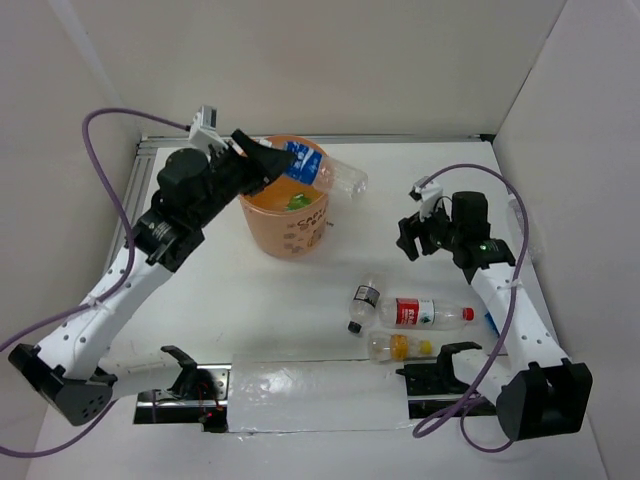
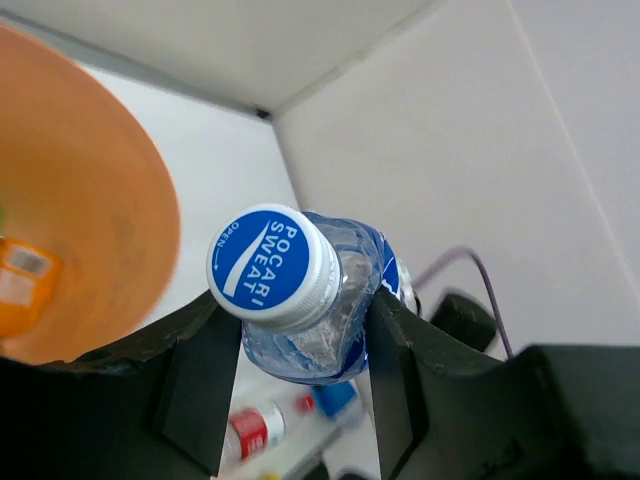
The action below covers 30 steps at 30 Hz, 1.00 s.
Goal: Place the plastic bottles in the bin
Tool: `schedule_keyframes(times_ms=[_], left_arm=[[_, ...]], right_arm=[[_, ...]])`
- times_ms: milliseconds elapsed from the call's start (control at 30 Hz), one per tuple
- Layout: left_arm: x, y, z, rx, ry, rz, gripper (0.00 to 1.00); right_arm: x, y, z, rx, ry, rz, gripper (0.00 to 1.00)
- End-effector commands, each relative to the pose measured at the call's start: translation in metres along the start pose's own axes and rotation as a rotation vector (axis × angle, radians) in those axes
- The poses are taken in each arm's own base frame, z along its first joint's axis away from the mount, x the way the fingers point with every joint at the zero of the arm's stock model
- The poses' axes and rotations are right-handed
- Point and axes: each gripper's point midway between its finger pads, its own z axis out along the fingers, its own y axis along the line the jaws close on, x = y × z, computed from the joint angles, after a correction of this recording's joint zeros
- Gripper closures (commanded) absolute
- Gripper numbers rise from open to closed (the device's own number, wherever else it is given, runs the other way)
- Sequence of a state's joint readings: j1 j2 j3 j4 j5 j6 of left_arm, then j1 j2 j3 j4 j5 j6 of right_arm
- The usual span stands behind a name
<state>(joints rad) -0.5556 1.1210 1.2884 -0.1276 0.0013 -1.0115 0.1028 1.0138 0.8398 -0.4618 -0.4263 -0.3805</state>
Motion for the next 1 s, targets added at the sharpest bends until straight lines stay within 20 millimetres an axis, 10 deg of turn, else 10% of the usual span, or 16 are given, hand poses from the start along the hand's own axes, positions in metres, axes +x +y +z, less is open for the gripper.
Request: schedule_keyframes(times_ms=[0,233,433,533,667,833,967], left_arm=[[-0.040,0.038,0.029,-0.233,-0.144,0.141,1.00],[-0.048,0.112,0.035,-0.608,-0.139,0.267,1.00],[-0.051,0.133,0.028,-0.685,-0.157,0.272,0.95],[-0.056,0.125,0.030,-0.659,-0.156,0.296,0.67],[-0.051,0.117,0.028,-0.631,-0.119,0.332,0.04],[-0.028,0.064,0.011,-0.486,-0.117,0.496,0.00],[0.032,0.018,0.000,-0.321,-0.022,0.614,0.00]], right_arm=[[-0.009,-0.039,-0.004,0.163,-0.018,0.066,0.22],[-0.008,-0.133,-0.040,0.535,-0.029,0.189,0.11],[0.013,-0.197,-0.068,0.695,-0.021,0.310,0.11],[0.031,-0.225,-0.077,0.773,0.030,0.312,0.09],[0.062,-0.255,-0.082,0.850,0.118,0.304,0.07],[0.094,-0.288,-0.094,0.973,0.232,0.273,0.07],[0.113,-0.311,-0.100,1.061,0.313,0.231,0.07]])
